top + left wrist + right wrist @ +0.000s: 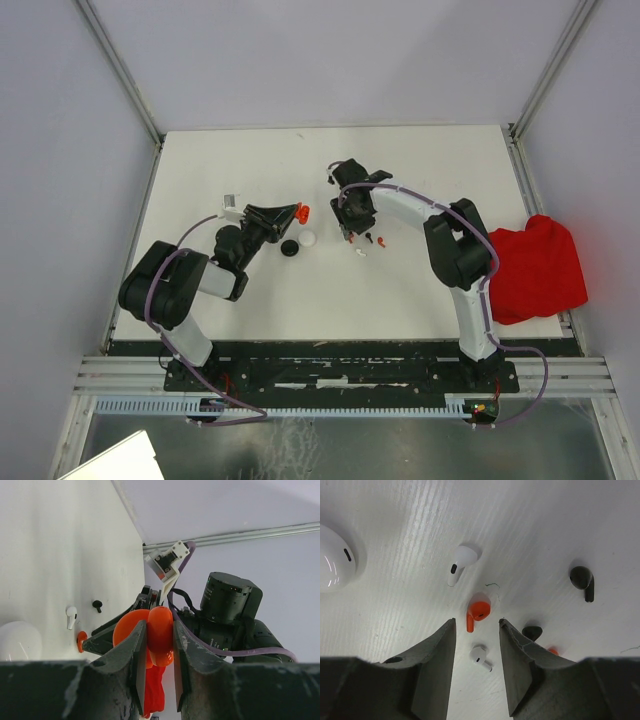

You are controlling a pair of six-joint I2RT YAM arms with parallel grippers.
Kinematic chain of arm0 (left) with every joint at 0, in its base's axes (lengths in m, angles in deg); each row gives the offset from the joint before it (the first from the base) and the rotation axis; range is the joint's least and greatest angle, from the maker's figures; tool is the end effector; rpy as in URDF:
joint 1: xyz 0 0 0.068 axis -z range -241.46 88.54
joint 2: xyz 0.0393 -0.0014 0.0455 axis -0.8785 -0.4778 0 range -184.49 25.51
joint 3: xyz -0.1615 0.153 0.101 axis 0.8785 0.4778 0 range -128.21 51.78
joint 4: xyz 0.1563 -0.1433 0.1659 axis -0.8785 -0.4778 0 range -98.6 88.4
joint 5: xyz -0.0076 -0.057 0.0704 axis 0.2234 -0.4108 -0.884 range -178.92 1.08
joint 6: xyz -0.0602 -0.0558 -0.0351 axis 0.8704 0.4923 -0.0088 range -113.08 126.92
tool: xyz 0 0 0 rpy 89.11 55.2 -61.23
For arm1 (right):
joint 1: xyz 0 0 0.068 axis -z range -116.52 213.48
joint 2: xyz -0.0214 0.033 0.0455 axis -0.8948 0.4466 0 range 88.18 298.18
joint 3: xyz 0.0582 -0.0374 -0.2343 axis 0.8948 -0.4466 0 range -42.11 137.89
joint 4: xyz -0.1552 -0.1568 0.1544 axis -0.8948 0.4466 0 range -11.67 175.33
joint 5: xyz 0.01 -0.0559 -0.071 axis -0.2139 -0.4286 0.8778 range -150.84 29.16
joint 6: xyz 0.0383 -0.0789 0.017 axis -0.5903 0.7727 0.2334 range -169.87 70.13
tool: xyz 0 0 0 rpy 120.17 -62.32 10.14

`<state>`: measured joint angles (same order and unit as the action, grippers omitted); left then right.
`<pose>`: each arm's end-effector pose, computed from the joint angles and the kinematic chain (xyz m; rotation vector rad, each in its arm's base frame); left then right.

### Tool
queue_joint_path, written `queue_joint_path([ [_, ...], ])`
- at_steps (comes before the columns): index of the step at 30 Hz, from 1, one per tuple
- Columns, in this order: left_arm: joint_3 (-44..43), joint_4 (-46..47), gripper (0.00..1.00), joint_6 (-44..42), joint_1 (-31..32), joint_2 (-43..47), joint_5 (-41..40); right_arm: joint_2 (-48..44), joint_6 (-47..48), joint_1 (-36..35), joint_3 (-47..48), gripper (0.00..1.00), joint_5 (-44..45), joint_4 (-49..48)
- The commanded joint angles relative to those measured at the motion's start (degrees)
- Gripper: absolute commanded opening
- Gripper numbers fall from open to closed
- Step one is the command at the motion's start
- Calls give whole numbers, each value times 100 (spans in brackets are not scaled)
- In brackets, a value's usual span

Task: Insert the wireless bluetooth earbuds into the charging case
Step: Pick up the earbud from the center of the board.

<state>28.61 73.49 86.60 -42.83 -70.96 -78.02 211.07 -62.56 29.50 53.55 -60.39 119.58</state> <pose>0.3067 -0.1193 0.1259 -0.7356 1.5846 -1.4654 0.3787 0.2545 0.1049 -0.5127 2.7392 0.1997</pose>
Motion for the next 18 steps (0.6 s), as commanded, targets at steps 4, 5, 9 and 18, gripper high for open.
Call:
queue_joint_path([
  [4, -32, 367, 3, 184, -43, -5, 76, 148, 3, 36, 312, 47, -104, -47],
  [5, -27, 372, 3, 188, -44, -4, 75, 160, 9, 36, 320, 47, -113, -45],
  [9, -24, 367, 3, 188, -58, -6, 84, 222, 3, 37, 361, 47, -133, -37],
  [18, -21, 379, 3, 190, -66, -9, 93, 294, -5, 44, 392, 43, -157, -30],
])
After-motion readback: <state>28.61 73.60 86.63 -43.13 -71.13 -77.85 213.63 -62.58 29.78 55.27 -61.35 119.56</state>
